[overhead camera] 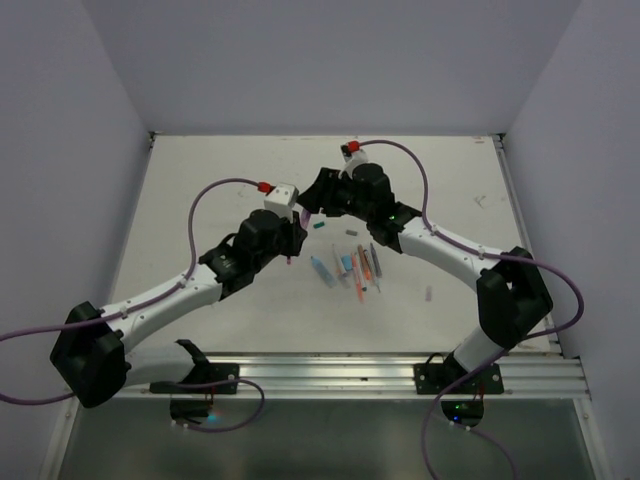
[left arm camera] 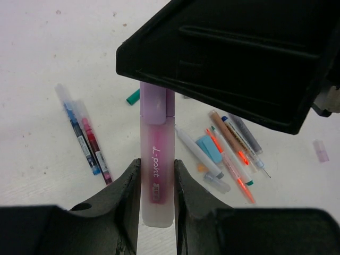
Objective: Open the pen caps
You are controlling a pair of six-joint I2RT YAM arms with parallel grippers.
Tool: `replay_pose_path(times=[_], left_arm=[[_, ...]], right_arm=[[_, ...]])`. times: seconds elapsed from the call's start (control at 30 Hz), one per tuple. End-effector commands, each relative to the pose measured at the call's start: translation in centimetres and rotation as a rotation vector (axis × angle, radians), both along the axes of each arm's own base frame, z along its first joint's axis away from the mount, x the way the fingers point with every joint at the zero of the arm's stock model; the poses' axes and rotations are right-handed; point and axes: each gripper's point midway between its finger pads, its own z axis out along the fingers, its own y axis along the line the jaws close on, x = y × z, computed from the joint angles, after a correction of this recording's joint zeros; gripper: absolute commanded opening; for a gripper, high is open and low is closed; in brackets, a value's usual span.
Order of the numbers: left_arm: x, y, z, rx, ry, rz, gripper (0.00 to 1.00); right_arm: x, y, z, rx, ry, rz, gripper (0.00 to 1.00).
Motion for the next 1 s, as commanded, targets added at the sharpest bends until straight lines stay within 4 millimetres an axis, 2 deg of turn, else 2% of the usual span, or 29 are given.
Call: replay_pose_path(times=[0.0, 0.2, 0.43, 0.6, 0.83, 0.87, 0.97], left_arm=[[0.2, -0.6, 2.1, -0.039, -0.08, -0.028, 0.0], [0.2, -0.8, 2.2, -0.051, -0.083, -0.035, 0.0], [0.0, -1.3, 2.9, -0.078, -0.102, -0.054, 0.0], [-0.1, -1.5, 2.7, -0.074, -0.101, -0.065, 0.0], [-0.2, -1.5, 2.5, -0.067, -0.101, -0.065, 0.0], [-0.2, -1.5, 2.4, -0.061, -0.101, -0.065, 0.0], [-0.2, -1.3, 2.5, -0.056, -0.097, -0.058, 0.19]], right_arm=[[0.7, 0.1, 1.2, 0.015, -0.015, -0.038, 0.58], [0.8, 0.1, 0.4, 0.011, -0.001, -0.049, 0.58], [0.5, 1.6, 0.0, 0.07, 0.034, 0.009, 0.58], [0.4, 2.1, -0.3, 0.086, 0.044, 0.022, 0.53], [0.1, 2.1, 0.5, 0.098, 0.03, 0.035, 0.21], [0.0, 2.1, 0.7, 0.102, 0.027, 0.038, 0.12], [-0.6, 1.8, 1.3, 0.102, 0.004, 0.065, 0.0]])
